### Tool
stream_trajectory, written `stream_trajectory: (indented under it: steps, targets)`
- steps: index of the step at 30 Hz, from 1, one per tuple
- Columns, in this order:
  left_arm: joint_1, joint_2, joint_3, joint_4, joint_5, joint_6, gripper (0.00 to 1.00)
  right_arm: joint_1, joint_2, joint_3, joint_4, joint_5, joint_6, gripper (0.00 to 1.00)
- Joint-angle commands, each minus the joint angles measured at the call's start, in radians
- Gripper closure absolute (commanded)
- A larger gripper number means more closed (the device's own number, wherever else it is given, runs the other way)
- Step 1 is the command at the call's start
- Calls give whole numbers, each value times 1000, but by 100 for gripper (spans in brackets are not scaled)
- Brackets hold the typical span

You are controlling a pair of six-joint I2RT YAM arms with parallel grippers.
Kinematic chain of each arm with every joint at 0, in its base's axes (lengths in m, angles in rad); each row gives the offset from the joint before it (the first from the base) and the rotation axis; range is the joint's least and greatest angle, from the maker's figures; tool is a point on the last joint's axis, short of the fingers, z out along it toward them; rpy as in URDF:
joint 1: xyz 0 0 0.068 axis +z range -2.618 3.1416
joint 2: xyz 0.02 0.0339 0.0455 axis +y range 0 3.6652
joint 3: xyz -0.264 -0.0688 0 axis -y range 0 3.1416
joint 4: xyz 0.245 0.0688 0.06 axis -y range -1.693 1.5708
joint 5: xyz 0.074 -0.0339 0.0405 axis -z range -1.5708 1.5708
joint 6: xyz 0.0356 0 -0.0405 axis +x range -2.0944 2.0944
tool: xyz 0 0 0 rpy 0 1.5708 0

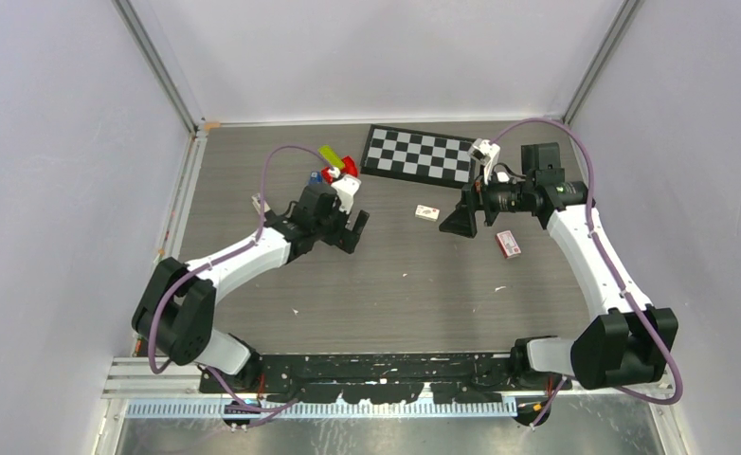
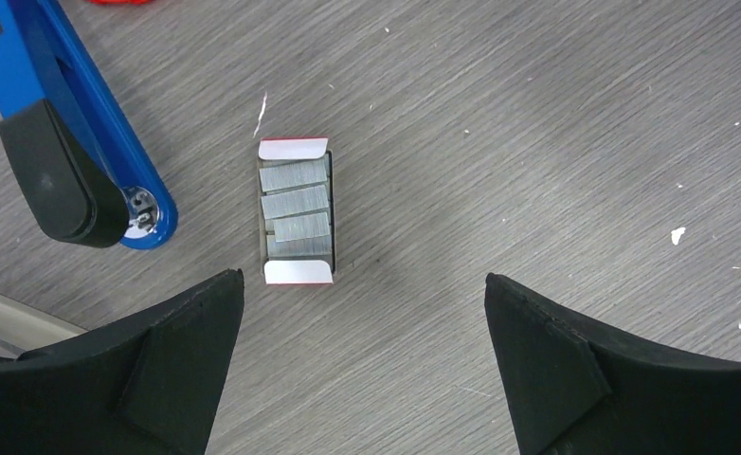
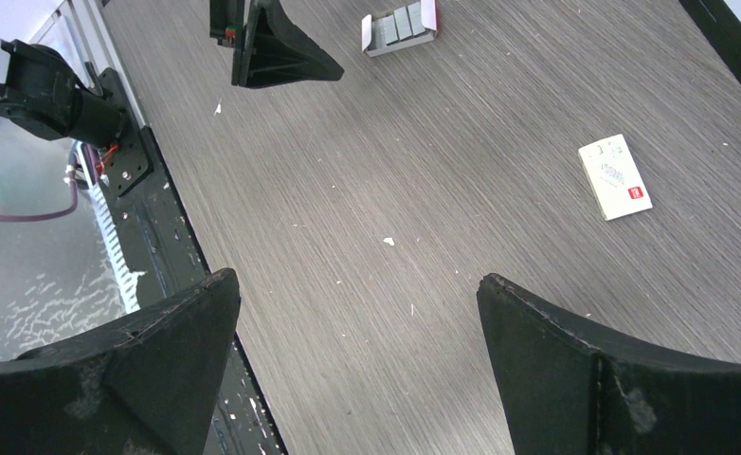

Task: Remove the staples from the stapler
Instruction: Adjust the staple box at the center of the board.

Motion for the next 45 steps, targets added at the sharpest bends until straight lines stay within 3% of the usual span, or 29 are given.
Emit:
stream_trajectory:
  steps: [1,10,15,20,45]
  targets:
    - [14,6,47,-14,25,44,0,-5,9,30,-2,-17,-24,0]
    - [96,72,100,-21,161,-13,0,-5,13,33,-10,-20,-28,1]
    - [96,128,138,-30,143,10,2,-5,14,33,-11,-24,-29,0]
    - [99,219,231,-110,85,44,16,-6,20,35,-17,-28,-30,0]
    - [133,428,370,-210,123,74,50,-6,36,48,-44,-36,-44,1]
